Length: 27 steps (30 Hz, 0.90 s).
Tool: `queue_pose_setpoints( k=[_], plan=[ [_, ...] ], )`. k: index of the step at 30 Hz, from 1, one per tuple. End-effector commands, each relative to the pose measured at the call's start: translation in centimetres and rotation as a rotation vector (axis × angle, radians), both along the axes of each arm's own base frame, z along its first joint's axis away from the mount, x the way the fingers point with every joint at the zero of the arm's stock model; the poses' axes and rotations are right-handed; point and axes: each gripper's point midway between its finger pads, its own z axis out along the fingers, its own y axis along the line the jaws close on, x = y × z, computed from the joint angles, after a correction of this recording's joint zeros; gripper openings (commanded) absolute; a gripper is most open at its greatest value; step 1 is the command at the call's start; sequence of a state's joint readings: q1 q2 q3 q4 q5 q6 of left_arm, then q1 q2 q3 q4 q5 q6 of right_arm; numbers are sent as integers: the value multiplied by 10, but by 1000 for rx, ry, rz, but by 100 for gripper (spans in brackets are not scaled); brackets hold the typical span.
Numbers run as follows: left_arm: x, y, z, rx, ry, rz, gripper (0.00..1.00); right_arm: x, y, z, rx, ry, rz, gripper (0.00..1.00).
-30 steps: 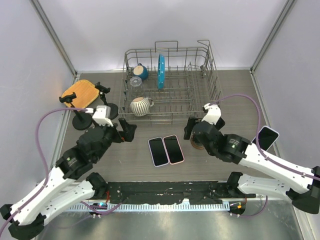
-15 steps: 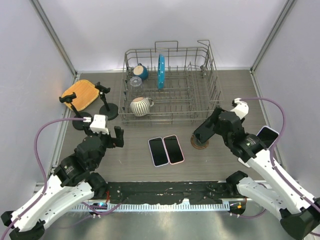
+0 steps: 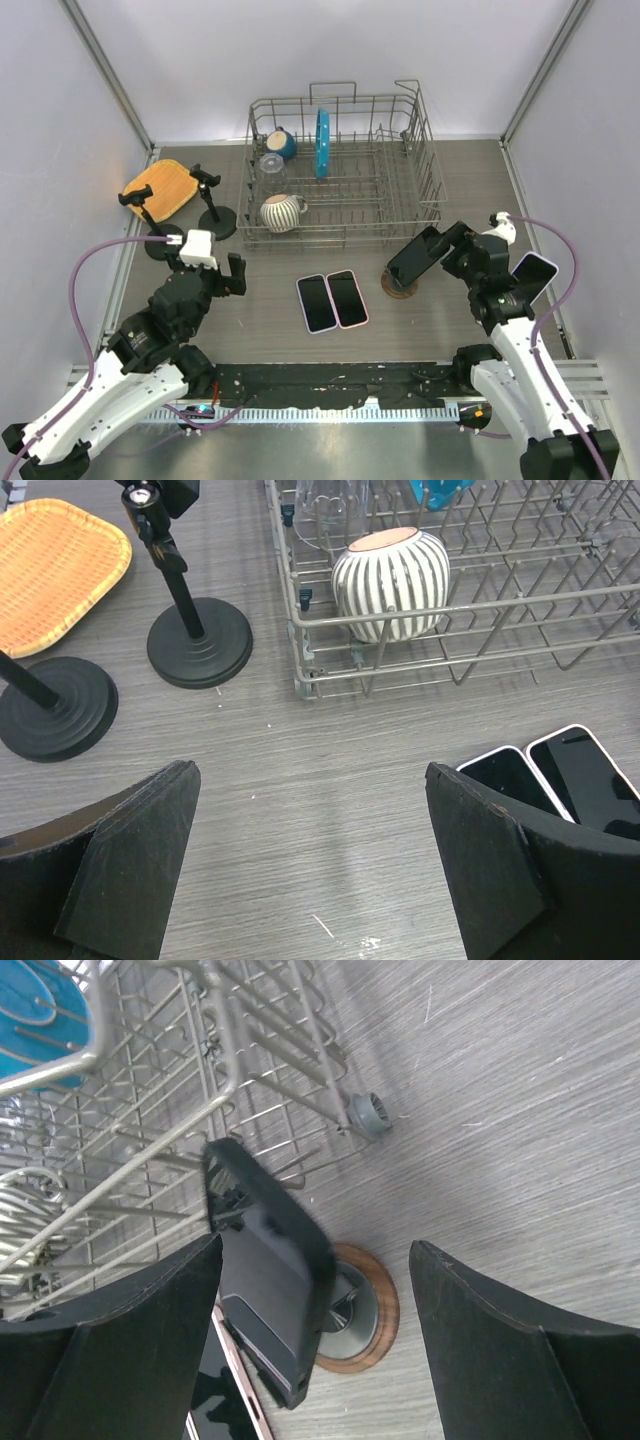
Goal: Remove the phone from the phone stand
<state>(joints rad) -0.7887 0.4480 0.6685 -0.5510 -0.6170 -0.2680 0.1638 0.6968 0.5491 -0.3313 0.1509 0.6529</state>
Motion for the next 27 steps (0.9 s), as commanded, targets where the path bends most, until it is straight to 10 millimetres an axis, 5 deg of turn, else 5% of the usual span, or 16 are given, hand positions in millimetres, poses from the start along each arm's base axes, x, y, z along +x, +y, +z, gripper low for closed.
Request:
queue_pose_setpoints(
  k=[1,13,27],
  plan=[
    [0,4,13,-17,-38,3,100,10,15,21,162,-186,124,80],
    [1,-1,9,-1,-20,-15,100,7,31,7,279,-281,242,66],
    [3,-9,3,7,1,-43,100,6,31,13,236,-299,258,18]
  ],
)
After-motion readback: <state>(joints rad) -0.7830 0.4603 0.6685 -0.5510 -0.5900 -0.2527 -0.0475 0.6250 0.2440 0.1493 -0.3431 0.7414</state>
